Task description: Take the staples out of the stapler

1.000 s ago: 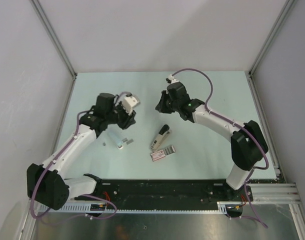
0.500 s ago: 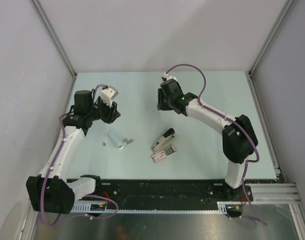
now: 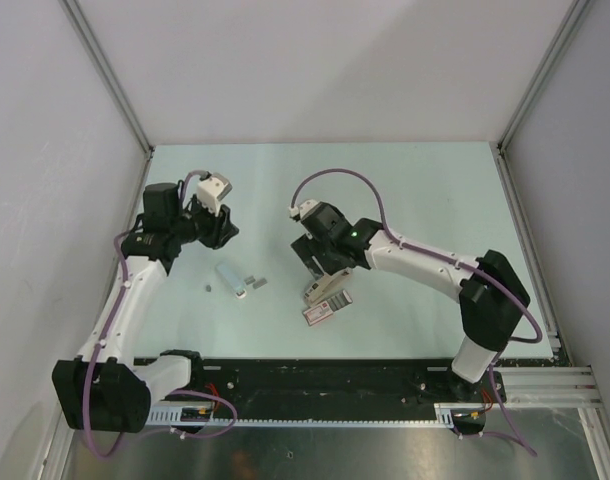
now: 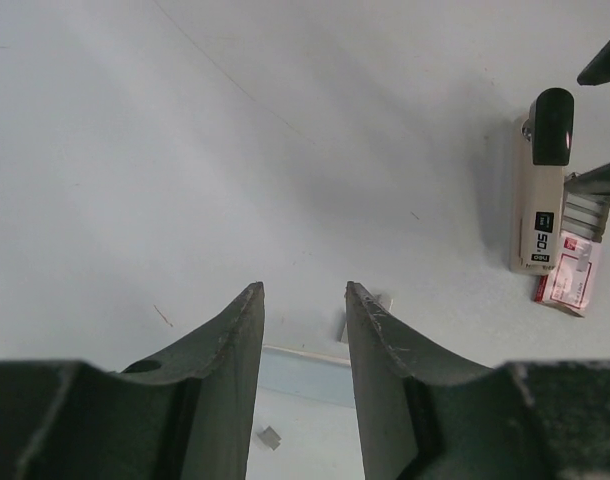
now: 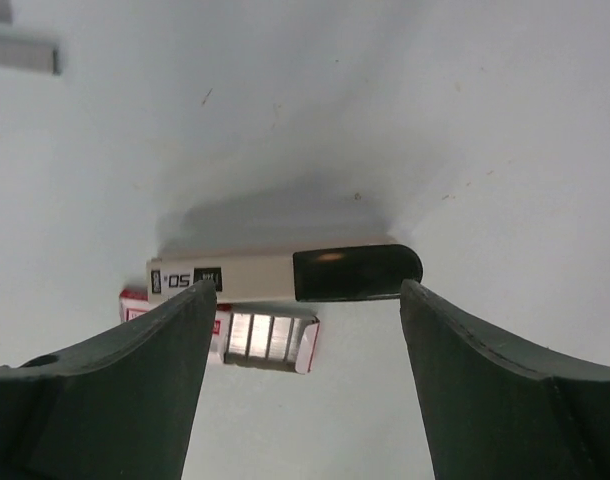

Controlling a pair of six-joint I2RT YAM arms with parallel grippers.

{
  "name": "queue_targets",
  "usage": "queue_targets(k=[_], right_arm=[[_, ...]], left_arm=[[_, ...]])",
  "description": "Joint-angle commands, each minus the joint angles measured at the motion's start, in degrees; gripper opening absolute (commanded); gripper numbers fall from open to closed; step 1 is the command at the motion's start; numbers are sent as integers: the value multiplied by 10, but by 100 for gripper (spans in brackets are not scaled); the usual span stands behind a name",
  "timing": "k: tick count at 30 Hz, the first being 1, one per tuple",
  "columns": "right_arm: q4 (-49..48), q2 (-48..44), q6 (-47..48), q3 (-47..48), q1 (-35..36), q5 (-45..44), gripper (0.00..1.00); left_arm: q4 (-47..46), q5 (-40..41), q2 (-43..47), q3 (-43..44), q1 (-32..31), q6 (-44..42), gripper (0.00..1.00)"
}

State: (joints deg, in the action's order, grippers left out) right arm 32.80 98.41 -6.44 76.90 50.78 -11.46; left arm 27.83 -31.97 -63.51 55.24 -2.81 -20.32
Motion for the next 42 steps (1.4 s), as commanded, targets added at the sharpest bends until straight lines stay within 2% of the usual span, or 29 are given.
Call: queue_targets(k=[1,4,7,12,22,35,42], right_arm=[[44,-34,115,2,14,2,79],[84,-41,93,0,14,34,74],[91,-46,52,-18,14,86,65],[19,-53,-12,-92,14,177,50],[-96,-7,-59,-111,-5,229,29],[-160,50,-86,-110,-43,269,29],[-192,81,-86,-93,-58,254,29]], left_arm=[[12,-23,26,3,4,14,44],[16,-20,32,1,4,11,44],[18,-18,34,0,5,10,44],[20,-16,41,-3,5,11,44],[30,9,67,-17,4,-10,44],[33,22,66,-18,5,-28,44],[33,27,64,-15,4,-32,44]])
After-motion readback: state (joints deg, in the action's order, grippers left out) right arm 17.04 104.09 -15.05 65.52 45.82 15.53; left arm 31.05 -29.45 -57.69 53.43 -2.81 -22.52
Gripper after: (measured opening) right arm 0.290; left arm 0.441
